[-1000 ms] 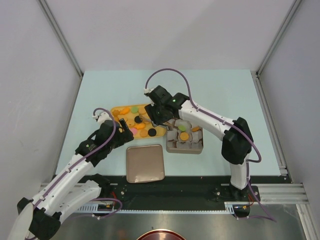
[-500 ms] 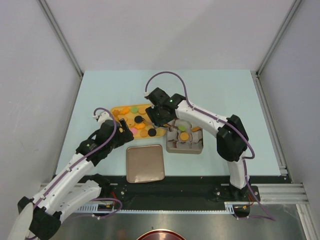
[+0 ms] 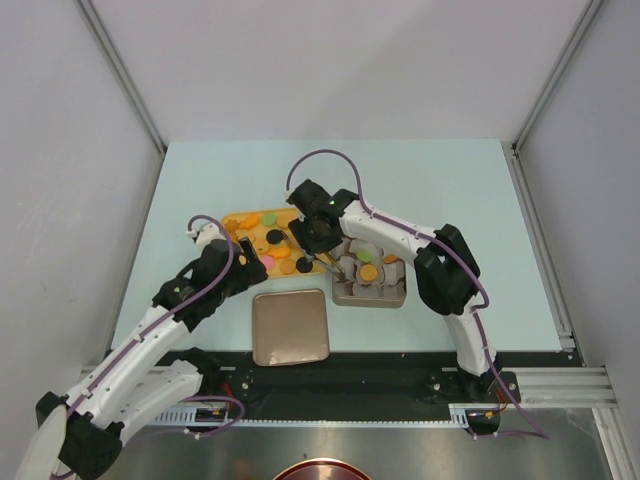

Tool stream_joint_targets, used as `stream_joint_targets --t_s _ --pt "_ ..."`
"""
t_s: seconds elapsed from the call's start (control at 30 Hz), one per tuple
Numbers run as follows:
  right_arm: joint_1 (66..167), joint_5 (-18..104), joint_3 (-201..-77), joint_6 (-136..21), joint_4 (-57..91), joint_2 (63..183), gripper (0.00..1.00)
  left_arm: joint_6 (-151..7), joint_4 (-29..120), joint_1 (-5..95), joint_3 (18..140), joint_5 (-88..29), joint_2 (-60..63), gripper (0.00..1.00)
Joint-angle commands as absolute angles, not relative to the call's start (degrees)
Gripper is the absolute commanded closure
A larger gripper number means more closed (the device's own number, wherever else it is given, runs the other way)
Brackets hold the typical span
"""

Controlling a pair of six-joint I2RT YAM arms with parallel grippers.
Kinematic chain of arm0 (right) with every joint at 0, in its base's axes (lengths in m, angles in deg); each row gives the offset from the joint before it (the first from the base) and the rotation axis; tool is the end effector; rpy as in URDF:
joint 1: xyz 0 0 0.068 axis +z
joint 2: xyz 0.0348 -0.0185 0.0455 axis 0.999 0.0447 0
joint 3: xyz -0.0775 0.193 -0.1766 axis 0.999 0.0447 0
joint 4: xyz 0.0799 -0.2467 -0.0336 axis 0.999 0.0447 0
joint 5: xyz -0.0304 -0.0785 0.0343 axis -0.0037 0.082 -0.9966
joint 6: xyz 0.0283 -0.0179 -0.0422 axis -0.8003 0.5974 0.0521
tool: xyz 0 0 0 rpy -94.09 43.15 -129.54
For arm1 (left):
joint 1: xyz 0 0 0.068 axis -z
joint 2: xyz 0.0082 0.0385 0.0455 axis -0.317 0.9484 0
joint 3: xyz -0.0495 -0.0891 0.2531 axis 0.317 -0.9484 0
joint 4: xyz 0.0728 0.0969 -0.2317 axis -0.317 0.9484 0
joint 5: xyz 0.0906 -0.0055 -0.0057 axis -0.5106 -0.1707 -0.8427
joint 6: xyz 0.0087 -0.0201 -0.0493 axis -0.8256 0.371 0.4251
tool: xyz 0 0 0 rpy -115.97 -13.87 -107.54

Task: Pack the cookies

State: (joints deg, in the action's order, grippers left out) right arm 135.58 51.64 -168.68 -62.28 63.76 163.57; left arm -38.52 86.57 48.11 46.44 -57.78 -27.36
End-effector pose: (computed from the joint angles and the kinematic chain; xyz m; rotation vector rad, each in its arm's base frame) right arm 0.3070 0.3419 0.2293 -0.8395 2.5811 0.3000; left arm 0.1475 -0.0699 0.2584 -0.4829 2.2661 -0.2561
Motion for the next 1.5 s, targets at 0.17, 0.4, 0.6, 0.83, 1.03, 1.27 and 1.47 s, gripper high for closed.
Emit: stream_joint_targets --t_s 0.17,0.4,0.6,0.83,1.03,1.27,1.47 --pt "135.34 51.57 -169.14 -60.88 66.72 160.46 0.44 -39.39 84.81 47.66 46.75 -57.54 -26.95 0.00" --pt "135.08 51.57 -170.02 -60.35 69.62 161.43 0.50 -39.22 84.19 47.66 46.40 -56.75 -26.60 0.00" --pt "134.55 53.06 -170.63 -60.62 69.97 159.06 0.59 -39.30 83.93 47.58 46.31 -56.84 -26.69 0.00" --pt "133.49 56.31 -171.86 -60.79 71.38 152.74 0.59 -39.30 83.93 47.66 46.49 -56.57 -26.51 0.00" --pt "132.70 59.13 -165.47 -60.97 72.35 142.48 0.59 -39.13 83.40 47.66 46.49 -56.22 -26.07 0.01" --pt "132.09 62.03 -151.93 -63.07 74.63 128.22 0.59 -38.34 81.21 47.66 46.31 -54.47 -23.44 0.01" --pt "132.00 63.43 -144.63 -65.01 79.72 119.61 0.59 -37.99 77.96 47.66 46.31 -51.57 -19.22 0.02"
